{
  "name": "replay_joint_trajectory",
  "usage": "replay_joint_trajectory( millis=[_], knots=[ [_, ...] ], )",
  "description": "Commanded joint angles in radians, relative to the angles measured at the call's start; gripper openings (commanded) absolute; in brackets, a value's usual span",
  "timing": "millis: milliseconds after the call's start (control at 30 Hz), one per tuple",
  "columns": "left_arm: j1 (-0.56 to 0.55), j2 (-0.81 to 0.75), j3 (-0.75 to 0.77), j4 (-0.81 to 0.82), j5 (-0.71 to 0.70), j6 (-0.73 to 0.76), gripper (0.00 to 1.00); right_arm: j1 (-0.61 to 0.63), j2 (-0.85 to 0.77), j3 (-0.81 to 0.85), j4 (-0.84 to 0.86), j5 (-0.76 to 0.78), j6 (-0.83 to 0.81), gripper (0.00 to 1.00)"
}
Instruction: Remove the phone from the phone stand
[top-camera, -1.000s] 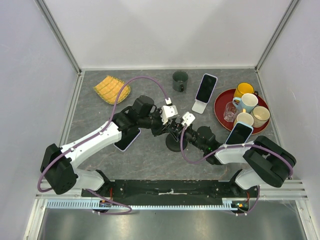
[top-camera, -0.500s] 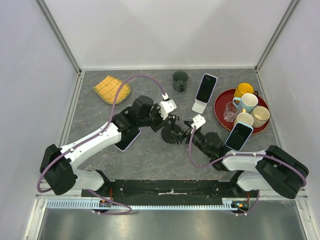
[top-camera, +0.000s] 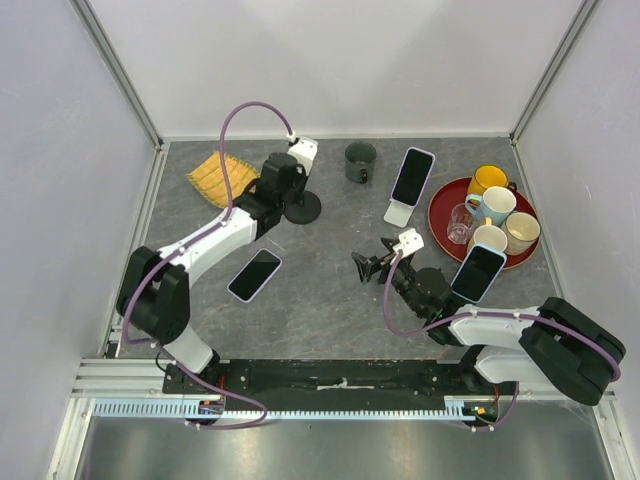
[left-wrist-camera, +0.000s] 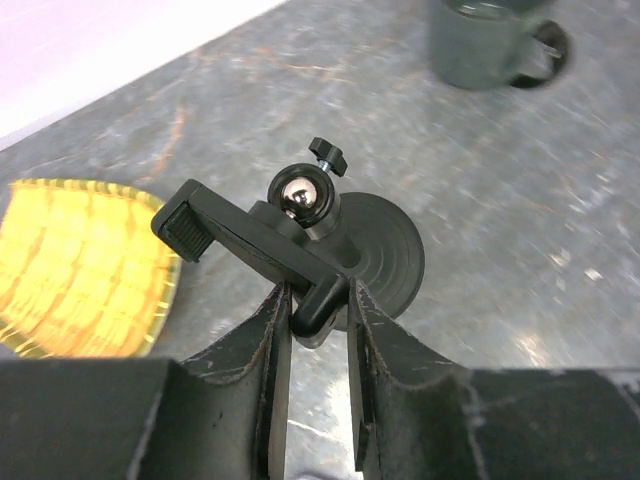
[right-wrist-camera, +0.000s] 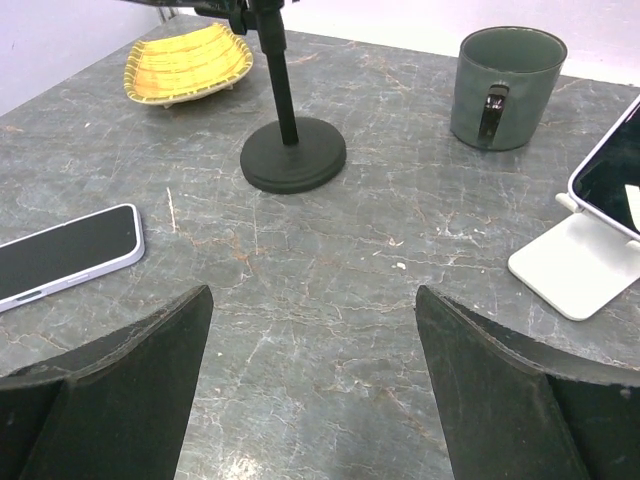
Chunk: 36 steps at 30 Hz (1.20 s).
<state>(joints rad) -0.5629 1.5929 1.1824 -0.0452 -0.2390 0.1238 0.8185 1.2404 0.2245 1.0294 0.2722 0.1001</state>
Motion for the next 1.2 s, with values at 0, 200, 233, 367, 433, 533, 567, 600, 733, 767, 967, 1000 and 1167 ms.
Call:
replay_joint_trajectory(
  millis=[0, 200, 233, 367, 433, 533, 567, 600, 733, 767, 967, 1000, 1167],
  knots=[
    [0.055, 0.082, 0.106, 0.058, -0.167, -0.038, 0.02, 0.002, -0.027, -0.01, 0.041, 0.032, 0.007, 0.9],
    [0.075, 0.144, 0.181, 0.004, -0.186, -0.053, 0.02, 0.002, -0.018, -0.007, 0.038, 0.033, 0.009, 0.9],
    [0.075, 0.154, 0.19, -0.001, -0.183, -0.056, 0.02, 0.002, -0.018, -0.004, 0.037, 0.033, 0.007, 0.9],
    [0.075, 0.154, 0.203, -0.012, -0.163, -0.091, 0.1, 0.002, -0.019, -0.004, 0.031, 0.028, 0.01, 0.9],
    [0.075, 0.147, 0.217, -0.024, -0.157, -0.107, 0.16, 0.002, -0.013, -0.001, 0.032, 0.024, 0.013, 0.9],
    [0.075, 0.133, 0.23, -0.033, -0.143, -0.115, 0.36, 0.002, -0.006, 0.003, 0.035, 0.009, 0.019, 0.9],
    [0.075, 0.124, 0.235, -0.035, -0.141, -0.115, 0.48, 0.004, -0.004, 0.003, 0.035, -0.001, 0.02, 0.9],
    [0.075, 0.121, 0.237, -0.035, -0.143, -0.115, 0.52, 0.002, -0.002, 0.004, 0.034, -0.004, 0.021, 0.9],
    [0.075, 0.095, 0.255, -0.042, -0.148, -0.113, 0.68, 0.002, -0.001, 0.007, 0.023, -0.007, 0.021, 0.9],
    [0.075, 0.091, 0.26, -0.045, -0.143, -0.119, 0.72, 0.002, -0.005, 0.01, 0.017, -0.01, 0.021, 0.9],
    [0.075, -0.011, 0.276, -0.085, -0.125, -0.194, 0.78, 0.002, -0.032, 0.021, -0.02, -0.03, 0.027, 0.92],
    [0.075, -0.054, 0.276, -0.096, -0.125, -0.203, 0.78, 0.002, -0.039, 0.025, -0.032, -0.031, 0.03, 0.92],
    [0.075, -0.232, 0.244, -0.165, -0.097, -0.283, 0.83, 0.002, -0.128, 0.07, -0.176, -0.036, 0.041, 0.98]
  ],
)
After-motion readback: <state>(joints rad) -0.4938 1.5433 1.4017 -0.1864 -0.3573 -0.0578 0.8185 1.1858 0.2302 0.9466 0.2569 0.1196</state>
